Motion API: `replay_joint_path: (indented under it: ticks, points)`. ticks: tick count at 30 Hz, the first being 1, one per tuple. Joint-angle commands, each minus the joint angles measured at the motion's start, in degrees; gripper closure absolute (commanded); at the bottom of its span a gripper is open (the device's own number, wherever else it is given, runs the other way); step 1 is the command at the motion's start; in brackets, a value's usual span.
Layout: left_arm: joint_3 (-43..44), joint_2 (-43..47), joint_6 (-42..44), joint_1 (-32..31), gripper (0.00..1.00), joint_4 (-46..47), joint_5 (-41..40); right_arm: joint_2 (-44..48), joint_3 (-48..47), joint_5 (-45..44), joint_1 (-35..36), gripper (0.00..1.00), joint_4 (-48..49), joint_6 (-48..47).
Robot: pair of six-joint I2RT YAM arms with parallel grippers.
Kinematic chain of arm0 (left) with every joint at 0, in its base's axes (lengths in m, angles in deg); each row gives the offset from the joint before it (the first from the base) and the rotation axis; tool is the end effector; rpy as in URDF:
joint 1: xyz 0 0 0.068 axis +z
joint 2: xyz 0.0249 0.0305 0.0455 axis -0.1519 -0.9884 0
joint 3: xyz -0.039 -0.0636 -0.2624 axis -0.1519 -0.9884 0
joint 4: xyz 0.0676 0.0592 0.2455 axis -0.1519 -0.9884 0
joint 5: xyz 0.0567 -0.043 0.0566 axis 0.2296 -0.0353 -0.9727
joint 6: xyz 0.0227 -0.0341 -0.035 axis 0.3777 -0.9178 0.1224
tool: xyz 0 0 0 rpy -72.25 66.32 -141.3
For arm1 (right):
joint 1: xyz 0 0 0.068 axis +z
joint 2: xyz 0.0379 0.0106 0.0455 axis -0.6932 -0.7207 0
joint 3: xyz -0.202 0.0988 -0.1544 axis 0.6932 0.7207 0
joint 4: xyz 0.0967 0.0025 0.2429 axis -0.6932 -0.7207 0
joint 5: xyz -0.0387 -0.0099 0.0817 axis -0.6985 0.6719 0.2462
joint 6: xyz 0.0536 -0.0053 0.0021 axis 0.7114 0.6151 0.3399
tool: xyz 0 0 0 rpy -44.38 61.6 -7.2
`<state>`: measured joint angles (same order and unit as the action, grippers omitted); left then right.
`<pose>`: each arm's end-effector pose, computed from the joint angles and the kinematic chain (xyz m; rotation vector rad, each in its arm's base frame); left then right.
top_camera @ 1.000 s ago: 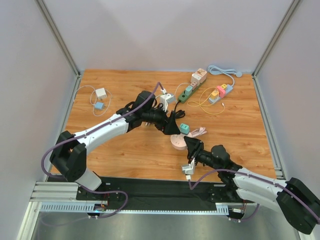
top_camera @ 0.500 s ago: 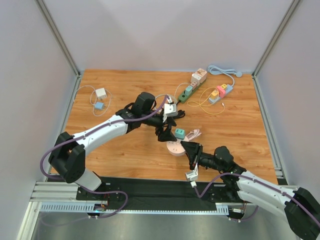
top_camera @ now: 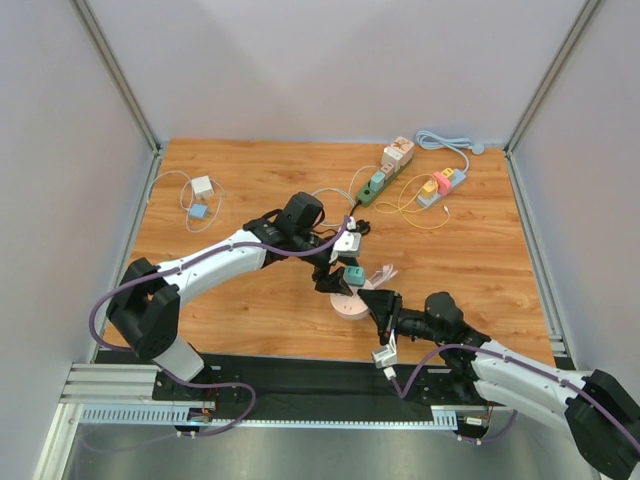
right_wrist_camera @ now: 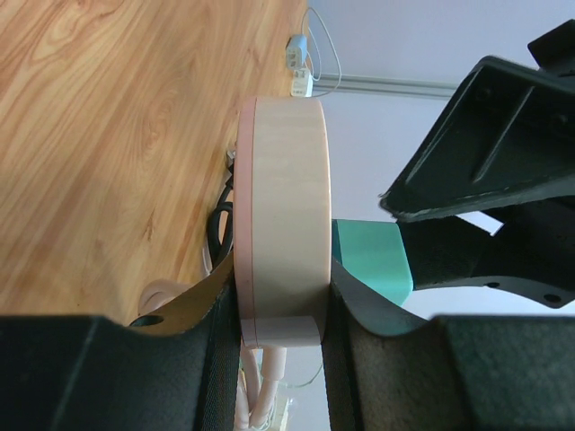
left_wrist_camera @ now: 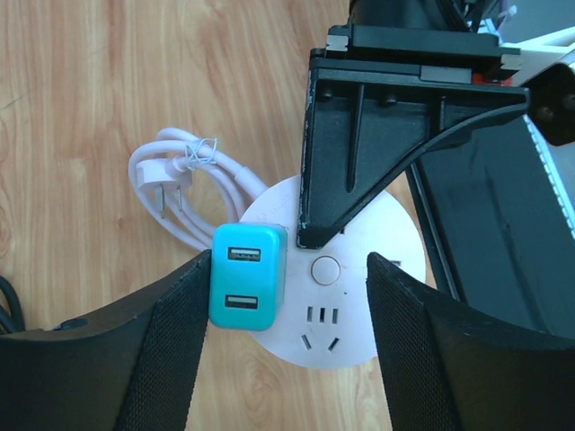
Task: Pull the plug off the socket
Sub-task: Remove the plug from the socket.
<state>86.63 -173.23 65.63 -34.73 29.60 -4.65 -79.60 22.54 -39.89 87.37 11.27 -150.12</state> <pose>0.2236 -0.2514 0.2688 1.6936 1.4368 -1.1863 0.0996 0.1187 0.1513 -1.7819 0.2766 -0.1803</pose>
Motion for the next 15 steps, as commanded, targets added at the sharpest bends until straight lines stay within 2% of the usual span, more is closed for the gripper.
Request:
replay_joint_path:
  ticks: [1, 4, 7, 9, 11, 12, 13, 14, 15]
  points:
    - [3.08, -1.54, 5.52, -0.92, 0.26, -1.39, -0.80, -0.07, 0.33, 2.93, 0.29, 1.00, 8.04, -1.55]
    - [4.05, -2.24, 4.29, -1.62, 0.33, 0.02, -2.47, -0.24, 0.24, 3.46, 0.37, 1.00, 8.13, -1.64]
    - [5.80, -3.64, 5.86, -3.03, 0.39, -2.53, -6.07, -0.42, 0.33, 3.38, 0.55, 1.00, 8.39, -1.64]
    - [6.95, -4.53, 7.09, -3.29, 0.49, -4.37, -6.95, -0.24, 0.24, 3.20, 0.64, 1.00, 8.57, -1.46]
    - [7.83, -4.97, 8.15, -3.47, 0.64, -5.69, -7.57, -0.07, 0.24, 2.85, 0.73, 1.00, 8.74, -1.29]
    - [8.00, -5.23, 8.50, -3.56, 0.85, -6.74, -7.92, 0.11, 0.24, 2.85, 0.72, 1.00, 8.74, -1.03]
    - [8.18, -5.32, 9.11, -3.65, 0.93, -7.45, -8.45, 0.28, 0.33, 2.76, 0.64, 1.00, 8.57, -1.02]
    - [8.44, -5.14, 10.34, -3.91, 1.00, -8.06, -9.67, 0.55, 0.42, 2.76, 0.81, 1.00, 8.13, -1.02]
    - [8.53, -4.71, 10.96, -3.91, 1.00, -9.38, -10.20, 0.72, 0.42, 2.85, 0.81, 1.00, 7.69, -1.11]
